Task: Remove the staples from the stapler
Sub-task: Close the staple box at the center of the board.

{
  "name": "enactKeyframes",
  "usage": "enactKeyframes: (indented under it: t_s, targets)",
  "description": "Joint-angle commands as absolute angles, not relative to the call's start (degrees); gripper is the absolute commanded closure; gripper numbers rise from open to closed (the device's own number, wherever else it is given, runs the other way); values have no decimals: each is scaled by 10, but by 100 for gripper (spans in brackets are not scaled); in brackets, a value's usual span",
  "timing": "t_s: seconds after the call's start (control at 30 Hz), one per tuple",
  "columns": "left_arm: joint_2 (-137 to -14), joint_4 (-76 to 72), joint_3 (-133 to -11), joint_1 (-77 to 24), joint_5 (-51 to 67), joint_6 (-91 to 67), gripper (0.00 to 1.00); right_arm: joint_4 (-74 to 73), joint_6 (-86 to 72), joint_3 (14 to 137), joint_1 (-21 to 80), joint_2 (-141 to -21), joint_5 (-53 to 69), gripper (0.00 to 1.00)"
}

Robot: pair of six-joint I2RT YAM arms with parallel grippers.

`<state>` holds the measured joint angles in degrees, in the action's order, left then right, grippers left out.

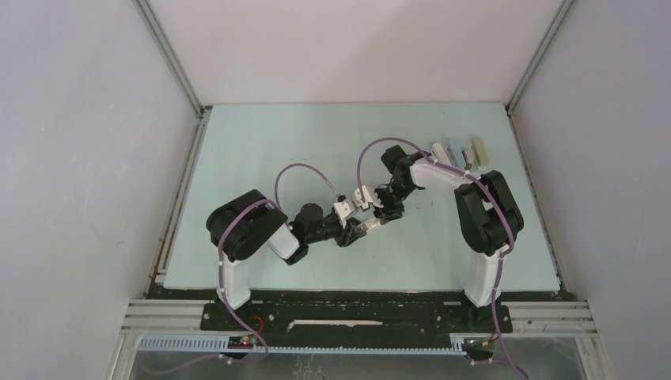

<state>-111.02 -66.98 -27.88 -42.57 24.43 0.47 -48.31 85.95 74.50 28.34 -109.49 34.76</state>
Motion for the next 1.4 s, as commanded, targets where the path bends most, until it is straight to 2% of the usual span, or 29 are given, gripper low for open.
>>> enactKeyframes:
  t_s: [0.0,0.27,0.47,0.83,1.03,1.2,1.37]
  targets:
    - [-1113,-673,-306,-439,221,4,49,-469,860,740,339,-1079,372,50]
    - [-1086,-684,-283,-439,190,8,28,-437,815,740,321,-1065,371,35]
    - [-1010,-673,-240,-436,133,16,14,-438,789,739,293,-1028,398,27]
    - [-805,-521,-202,-432,29,31,7,-450,732,695,262,-940,425,26]
    - [-675,-401,-213,-427,-41,5,0,-447,635,689,244,-887,424,28]
    - [-584,-279,-234,-417,-114,-79,0,-433,564,670,231,-843,437,29]
    - [-522,-194,-254,-400,-129,-172,0,-411,486,653,216,-812,455,31]
